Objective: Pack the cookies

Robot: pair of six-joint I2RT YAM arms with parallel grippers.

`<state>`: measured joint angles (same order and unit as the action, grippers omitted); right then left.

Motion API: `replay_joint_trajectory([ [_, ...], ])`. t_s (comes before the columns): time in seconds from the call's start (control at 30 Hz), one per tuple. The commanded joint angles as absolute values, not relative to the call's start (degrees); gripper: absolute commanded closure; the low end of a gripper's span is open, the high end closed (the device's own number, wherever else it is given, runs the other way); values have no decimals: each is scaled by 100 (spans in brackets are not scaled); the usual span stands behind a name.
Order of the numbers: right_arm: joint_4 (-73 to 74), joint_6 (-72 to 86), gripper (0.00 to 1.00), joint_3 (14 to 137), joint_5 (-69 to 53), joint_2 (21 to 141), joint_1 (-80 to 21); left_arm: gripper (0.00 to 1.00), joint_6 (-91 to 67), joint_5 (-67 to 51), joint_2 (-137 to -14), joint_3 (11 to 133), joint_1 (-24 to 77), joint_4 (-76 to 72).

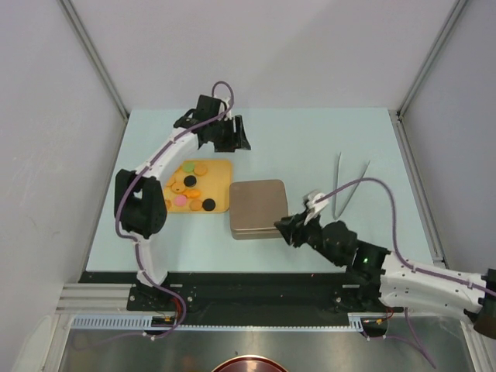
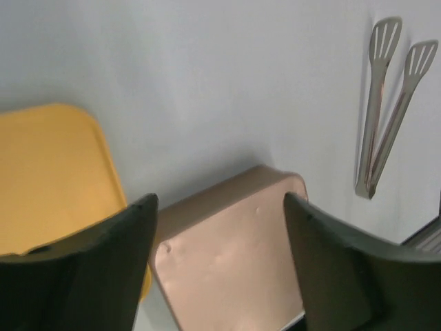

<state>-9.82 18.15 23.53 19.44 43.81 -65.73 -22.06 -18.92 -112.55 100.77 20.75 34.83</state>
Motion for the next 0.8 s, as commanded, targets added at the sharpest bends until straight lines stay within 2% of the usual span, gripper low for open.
replay_joint_trajectory([
  [0.0, -159, 2529, 50, 2979, 1400, 4289, -4917, 11, -3022, -1380, -9848, 8365, 2066, 2517],
  [0.07, -79, 2856, 43, 3216, 499, 4648, -4178, 0, -3383, -1319, -9450, 7764, 2074, 2146],
  [0.1, -53, 2943, 41, 3295, 292, 4823, -3688, 0, -3462, -1336, -9083, 7343, 2074, 1927],
  [0.2, -35, 3172, 36, 3620, -447, 5553, -3026, 0, -3595, -1406, -8702, 6796, 2092, 1793],
  [0.47, -429, 3515, 9, 3894, -1361, 6819, -2540, 0, -3621, -1476, -8218, 5978, 2180, 1723],
  [0.67, -720, 3603, 9, 3920, -1617, 7365, -2461, 0, -3823, -1661, -8060, 5204, 2206, 1205],
  [0.77, -887, 3682, 10, 3885, -1828, 7602, -2391, 3, -3867, -1740, -8025, 4966, 2232, 1055],
])
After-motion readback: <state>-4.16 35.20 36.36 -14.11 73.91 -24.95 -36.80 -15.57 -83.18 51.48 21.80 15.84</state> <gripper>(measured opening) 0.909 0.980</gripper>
